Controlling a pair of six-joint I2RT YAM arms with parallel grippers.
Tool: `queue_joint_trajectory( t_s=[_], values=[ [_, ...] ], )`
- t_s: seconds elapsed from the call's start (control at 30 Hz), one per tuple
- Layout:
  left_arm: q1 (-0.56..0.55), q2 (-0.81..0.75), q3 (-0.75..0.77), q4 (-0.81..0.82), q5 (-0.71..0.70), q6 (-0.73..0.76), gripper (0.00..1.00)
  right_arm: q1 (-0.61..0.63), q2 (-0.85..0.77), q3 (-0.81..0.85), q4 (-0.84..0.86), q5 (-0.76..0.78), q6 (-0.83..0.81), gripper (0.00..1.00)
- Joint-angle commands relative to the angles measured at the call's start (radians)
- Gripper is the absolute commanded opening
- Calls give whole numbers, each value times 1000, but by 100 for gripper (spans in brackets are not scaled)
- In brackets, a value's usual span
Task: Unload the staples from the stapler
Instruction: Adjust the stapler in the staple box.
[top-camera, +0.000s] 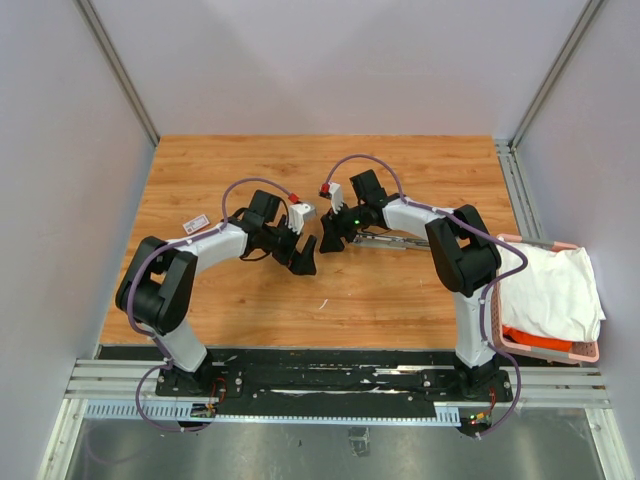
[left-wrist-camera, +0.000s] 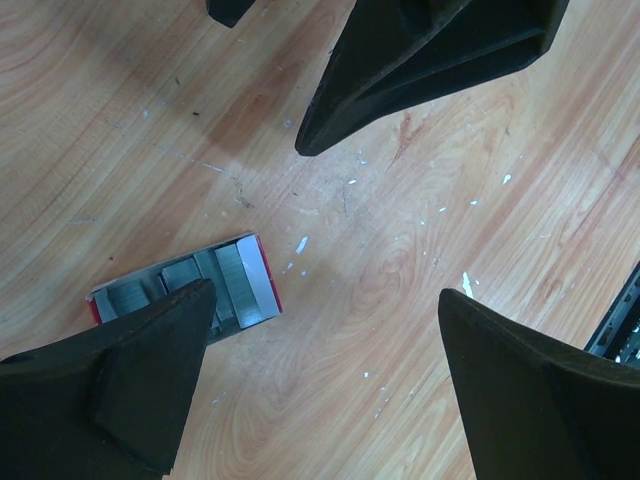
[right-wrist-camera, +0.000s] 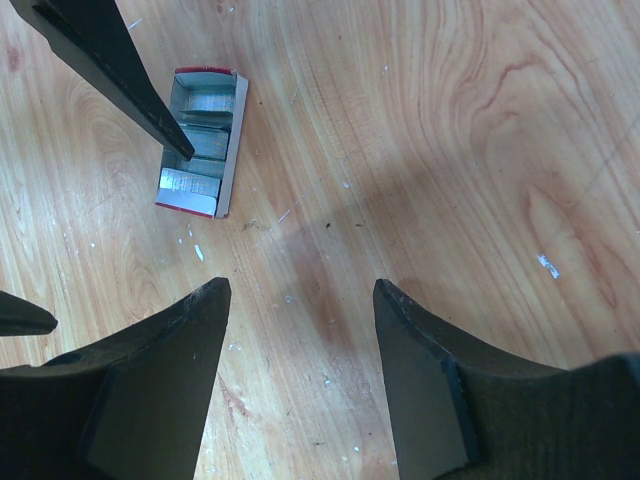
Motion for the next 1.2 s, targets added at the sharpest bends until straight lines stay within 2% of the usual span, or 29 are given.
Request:
queue_joint_trajectory(
  t_s=[0.0,0.17,0.53,1.0,1.17],
  values=[
    [-11,12,6,-9,35,16,98,12,-9,-2,-16,-1,-11,61],
    [-27,11,15,-24,31,28,98,12,-12,-4,-16,0,-11,61],
    [-30,-7,14,-14,-77,21,98,12,-14,-4,-15,0,-11,61],
    [-29,7,25,-34,-71,28,98,12,-16,-5,-15,-2,-10,62],
    [-30,10,38,-47,1,28,98,12,-13,-4,-16,-2,-11,62]
  ],
)
